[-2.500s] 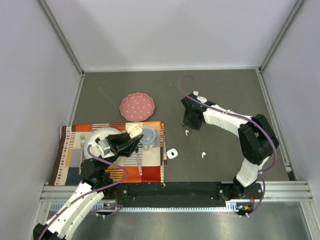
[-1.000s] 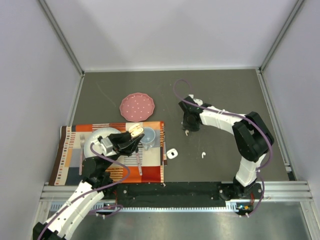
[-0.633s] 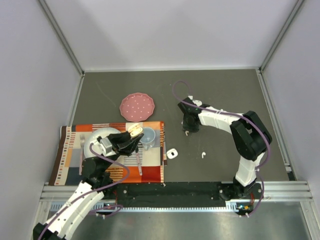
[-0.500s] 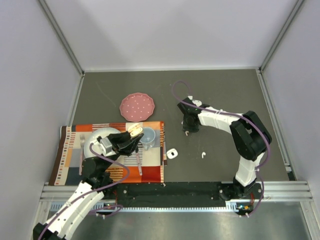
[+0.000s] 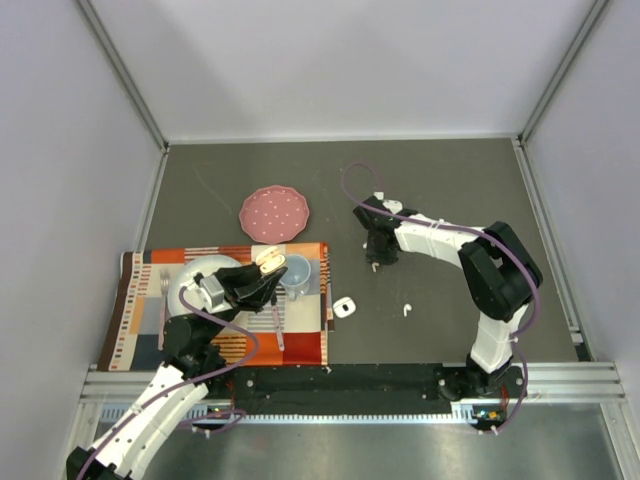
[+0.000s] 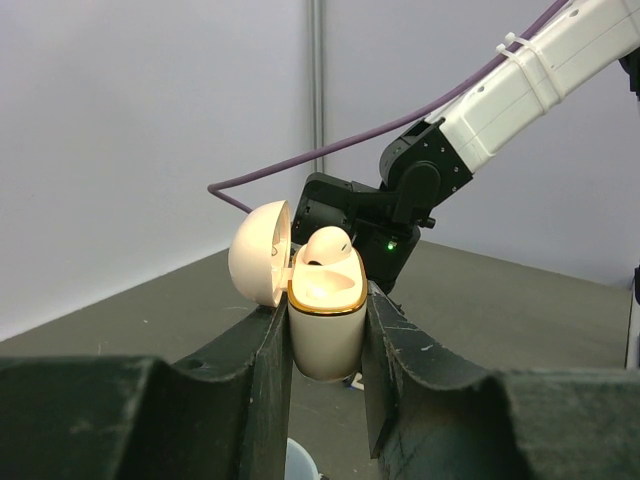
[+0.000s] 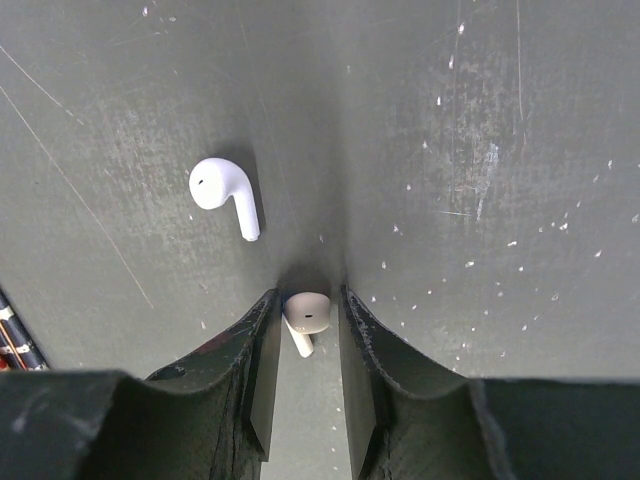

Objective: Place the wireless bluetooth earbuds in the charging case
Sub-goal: Pick up the left earbud from the center of the board.

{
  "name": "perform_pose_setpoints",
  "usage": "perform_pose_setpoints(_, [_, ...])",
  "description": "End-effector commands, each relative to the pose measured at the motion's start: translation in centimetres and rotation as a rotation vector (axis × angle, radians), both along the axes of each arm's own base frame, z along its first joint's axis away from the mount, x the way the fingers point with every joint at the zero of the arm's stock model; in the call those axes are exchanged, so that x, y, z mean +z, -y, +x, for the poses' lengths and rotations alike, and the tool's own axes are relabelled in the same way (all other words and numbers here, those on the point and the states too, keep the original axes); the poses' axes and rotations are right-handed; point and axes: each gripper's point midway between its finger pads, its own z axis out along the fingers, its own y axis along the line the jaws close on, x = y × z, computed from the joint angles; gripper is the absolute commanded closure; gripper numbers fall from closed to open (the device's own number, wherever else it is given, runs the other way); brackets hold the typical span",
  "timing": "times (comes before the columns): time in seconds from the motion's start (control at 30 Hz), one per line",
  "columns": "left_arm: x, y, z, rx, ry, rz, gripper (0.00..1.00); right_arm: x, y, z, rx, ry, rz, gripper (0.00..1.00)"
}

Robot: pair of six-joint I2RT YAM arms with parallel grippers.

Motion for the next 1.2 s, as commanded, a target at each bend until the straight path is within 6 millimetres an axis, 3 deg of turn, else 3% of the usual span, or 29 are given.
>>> perform_pose_setpoints(0.0, [1.2, -0.4, -0.2, 0.018, 0.046, -0.021, 1.00, 0.2, -1.4, 0.8, 0.020, 0.023, 0.010, 0.71])
perform_pose_setpoints(0.7, [1.6, -0.4, -0.3, 0.020, 0.051, -0.022, 1.00, 0.5, -1.5, 0.9, 0.006, 0.029, 0.020, 0.76])
perform_pose_setpoints(0.87, [1.6, -0.4, -0.3, 0.018, 0.049, -0.019, 1.00, 0.7, -1.6, 0.9, 0.003, 0.033, 0.026, 0.86])
perform_pose_setpoints(0.9, [1.6, -0.4, -0.3, 0.017, 0.049, -0.018, 1.00, 0.7, -1.6, 0.9, 0.003, 0.034, 0.025, 0.93])
perform_pose_setpoints(1.0, [1.5, -0.4, -0.3, 0.015, 0.045, -0.020, 1.00, 1.1, -1.5, 0.9, -0.003, 0.044, 0.030, 0.99])
perform_pose_setpoints(1.17, [1.4, -0.3, -0.3, 0.010, 0.040, -0.015, 1.00, 1.8, -1.3, 1.1, -0.011, 0.069, 0.039, 1.00])
